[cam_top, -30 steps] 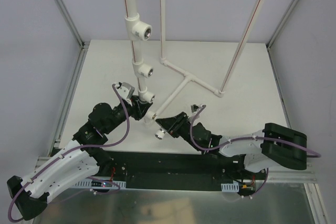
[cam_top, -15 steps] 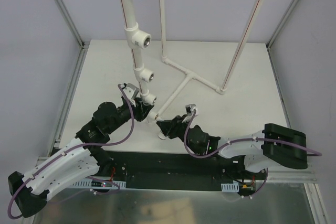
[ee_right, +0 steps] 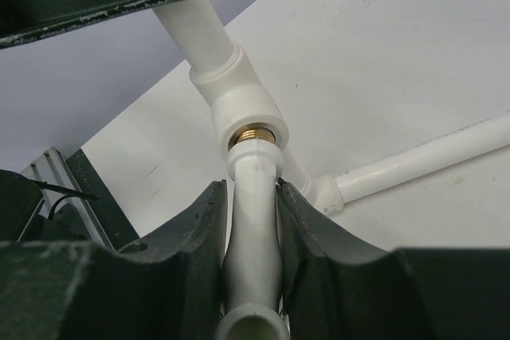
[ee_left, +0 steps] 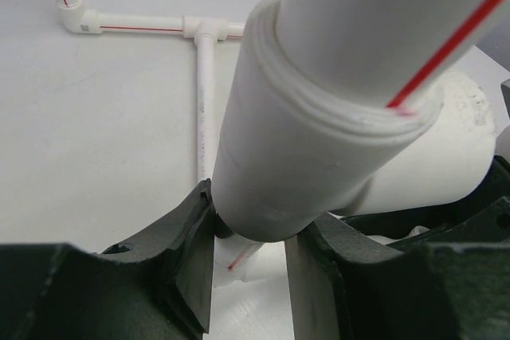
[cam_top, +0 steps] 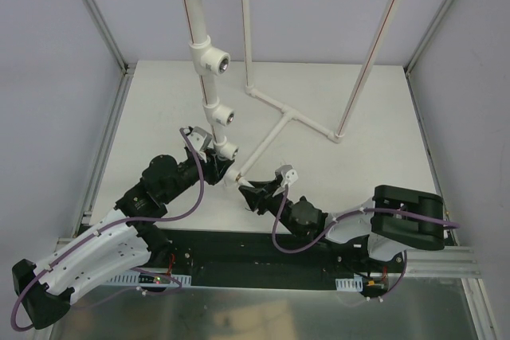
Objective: Install the water faucets
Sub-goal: Install the water faucet onto the adaptor.
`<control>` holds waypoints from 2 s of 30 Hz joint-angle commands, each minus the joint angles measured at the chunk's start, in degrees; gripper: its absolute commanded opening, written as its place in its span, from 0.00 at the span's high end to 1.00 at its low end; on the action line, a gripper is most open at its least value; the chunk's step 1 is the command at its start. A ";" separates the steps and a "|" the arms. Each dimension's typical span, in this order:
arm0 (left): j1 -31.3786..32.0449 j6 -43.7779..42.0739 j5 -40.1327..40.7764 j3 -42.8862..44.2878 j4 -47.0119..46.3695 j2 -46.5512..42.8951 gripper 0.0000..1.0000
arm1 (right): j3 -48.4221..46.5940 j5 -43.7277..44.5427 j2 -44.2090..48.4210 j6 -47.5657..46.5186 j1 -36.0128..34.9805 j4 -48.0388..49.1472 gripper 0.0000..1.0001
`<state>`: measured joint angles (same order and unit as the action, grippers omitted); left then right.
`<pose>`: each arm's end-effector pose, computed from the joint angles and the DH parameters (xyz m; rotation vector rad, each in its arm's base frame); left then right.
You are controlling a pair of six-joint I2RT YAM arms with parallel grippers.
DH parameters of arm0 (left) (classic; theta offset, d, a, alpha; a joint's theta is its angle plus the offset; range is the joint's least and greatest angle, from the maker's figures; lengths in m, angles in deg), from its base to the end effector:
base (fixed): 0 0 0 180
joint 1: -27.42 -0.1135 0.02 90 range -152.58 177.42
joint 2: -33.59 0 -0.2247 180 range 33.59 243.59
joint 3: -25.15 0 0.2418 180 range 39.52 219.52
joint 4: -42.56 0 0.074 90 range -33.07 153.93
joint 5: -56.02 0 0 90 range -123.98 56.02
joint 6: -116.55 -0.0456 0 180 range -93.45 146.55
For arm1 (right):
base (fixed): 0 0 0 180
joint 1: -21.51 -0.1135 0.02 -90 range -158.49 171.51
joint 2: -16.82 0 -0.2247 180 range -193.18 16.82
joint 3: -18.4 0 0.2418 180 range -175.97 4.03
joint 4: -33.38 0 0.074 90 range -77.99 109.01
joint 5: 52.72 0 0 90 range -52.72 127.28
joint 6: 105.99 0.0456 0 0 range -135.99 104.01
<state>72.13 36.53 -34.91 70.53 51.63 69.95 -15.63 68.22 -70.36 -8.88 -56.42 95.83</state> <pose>0.1398 -0.1394 0.2845 0.4970 1.5453 -0.7567 0.0785 0.2548 0.1627 -0.4436 1.4184 0.8359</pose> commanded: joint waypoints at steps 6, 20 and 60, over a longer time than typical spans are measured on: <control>3.54 8.92 -11.29 0.90 -8.59 -0.06 1.00 | -0.91 -10.98 -4.32 -16.85 -1.61 0.18 1.00; 3.63 9.53 -13.66 -0.33 -8.85 -0.15 1.00 | -1.52 -12.30 -6.69 -40.68 -1.96 0.26 1.00; 3.54 10.59 -17.88 -2.18 -10.61 -0.32 1.00 | -0.99 -27.50 -13.99 -15.13 -0.12 10.46 1.00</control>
<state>72.04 37.27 -33.14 68.01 47.56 69.31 -15.21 60.44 -80.39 -37.79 -55.28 111.30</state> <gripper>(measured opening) 0.357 0.340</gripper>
